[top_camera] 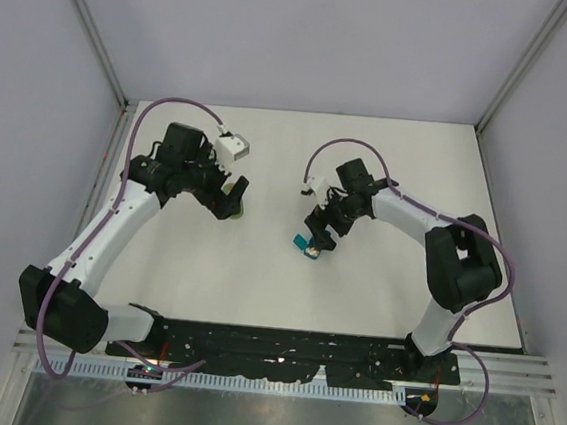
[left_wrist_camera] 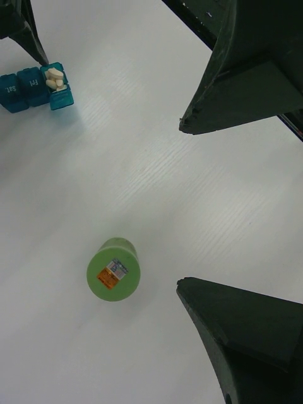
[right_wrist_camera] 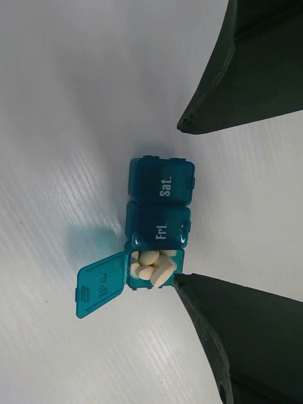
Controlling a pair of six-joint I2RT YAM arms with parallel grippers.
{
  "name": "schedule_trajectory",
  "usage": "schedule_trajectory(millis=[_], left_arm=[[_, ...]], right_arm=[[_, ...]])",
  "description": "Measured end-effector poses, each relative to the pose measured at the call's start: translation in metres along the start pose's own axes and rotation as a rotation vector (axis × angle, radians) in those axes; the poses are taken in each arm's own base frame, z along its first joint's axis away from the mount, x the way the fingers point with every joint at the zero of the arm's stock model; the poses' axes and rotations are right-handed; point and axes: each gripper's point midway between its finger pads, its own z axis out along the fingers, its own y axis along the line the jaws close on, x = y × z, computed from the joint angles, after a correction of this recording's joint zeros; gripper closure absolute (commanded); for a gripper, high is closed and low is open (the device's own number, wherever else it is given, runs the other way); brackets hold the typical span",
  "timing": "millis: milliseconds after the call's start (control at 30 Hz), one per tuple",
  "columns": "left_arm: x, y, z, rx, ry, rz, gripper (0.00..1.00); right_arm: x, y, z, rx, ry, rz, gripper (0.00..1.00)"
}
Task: Sort the pills into containers
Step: Adjust the pill container at the center of the board.
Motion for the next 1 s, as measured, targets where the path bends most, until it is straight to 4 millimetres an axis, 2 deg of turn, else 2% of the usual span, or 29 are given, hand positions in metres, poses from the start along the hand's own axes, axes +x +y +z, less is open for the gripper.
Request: schedule_trajectory(millis=[333,733,1000], left_arm=[[0.0,-0.004,0.0,0.02,-0.005,-0.001,0.01],[0.0,-0.007,0.001,0.042,-0.008,-0.003,0.0],[0.007,-0.01,0.006,0.056,0.01,-0.014,0.0]], right_arm=[[0.003,-0.003,0.01,-0.069,0.001,0.017,0.05],[0.004,0.01,0.009,-0.137,-0.013,0.025,0.05],[0.014,0.017,0.011,-0.162,0.008,0.043,0.05]])
